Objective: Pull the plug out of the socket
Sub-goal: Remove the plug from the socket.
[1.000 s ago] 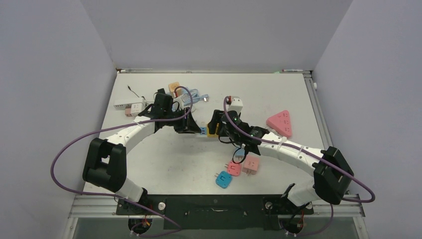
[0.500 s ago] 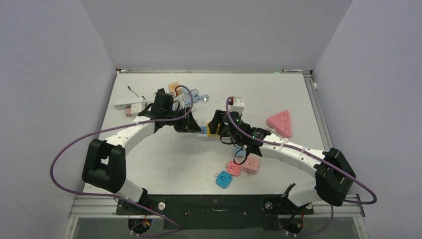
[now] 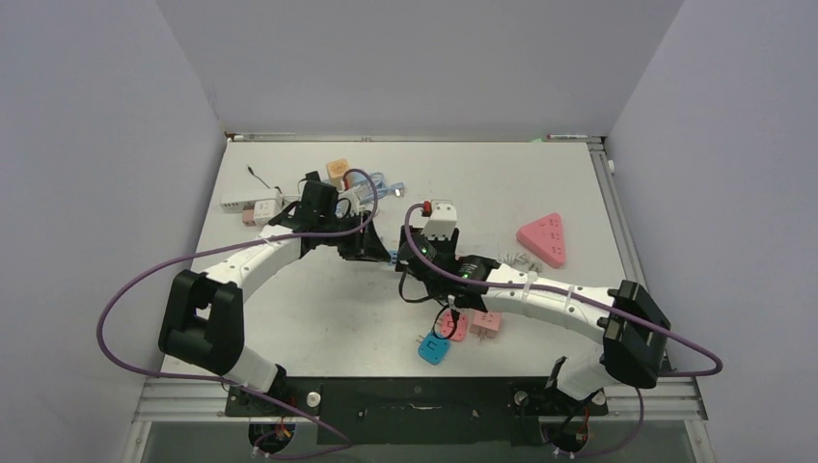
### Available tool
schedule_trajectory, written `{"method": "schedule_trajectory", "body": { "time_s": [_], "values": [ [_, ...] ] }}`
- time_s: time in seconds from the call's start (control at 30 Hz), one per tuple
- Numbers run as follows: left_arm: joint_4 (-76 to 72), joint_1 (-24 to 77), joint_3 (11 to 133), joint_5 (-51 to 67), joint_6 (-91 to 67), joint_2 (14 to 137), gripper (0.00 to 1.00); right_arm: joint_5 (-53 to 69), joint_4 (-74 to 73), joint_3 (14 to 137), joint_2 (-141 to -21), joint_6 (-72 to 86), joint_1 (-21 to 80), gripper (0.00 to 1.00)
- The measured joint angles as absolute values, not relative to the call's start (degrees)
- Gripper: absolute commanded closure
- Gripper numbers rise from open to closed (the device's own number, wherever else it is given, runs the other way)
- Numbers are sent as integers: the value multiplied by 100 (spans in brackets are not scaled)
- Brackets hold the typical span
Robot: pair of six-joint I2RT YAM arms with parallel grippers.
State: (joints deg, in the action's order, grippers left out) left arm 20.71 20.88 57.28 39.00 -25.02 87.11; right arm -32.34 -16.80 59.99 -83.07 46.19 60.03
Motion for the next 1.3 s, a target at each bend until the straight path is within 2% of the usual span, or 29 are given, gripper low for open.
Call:
{"method": "schedule_trajectory", "body": {
  "time_s": [0.2, 0.5, 1.0, 1.3],
  "values": [
    [2215, 2008, 5728, 3839, -2427, 8711, 100, -3826, -2206, 6552, -8814, 4858, 6316, 95],
    [2250, 2010, 5728, 3780, -2366, 8667, 100, -3854, -2261, 6565, -8801, 4932, 6331, 95],
    [2047, 2106, 5728, 3774, -2456, 8591, 100, -1243, -1138, 5426, -7690, 4501, 4943, 95],
    [1992, 2117, 5730, 3769, -2519, 8582, 100, -788, -1094, 5380, -7638, 4440, 4705, 95]
  ]
}}
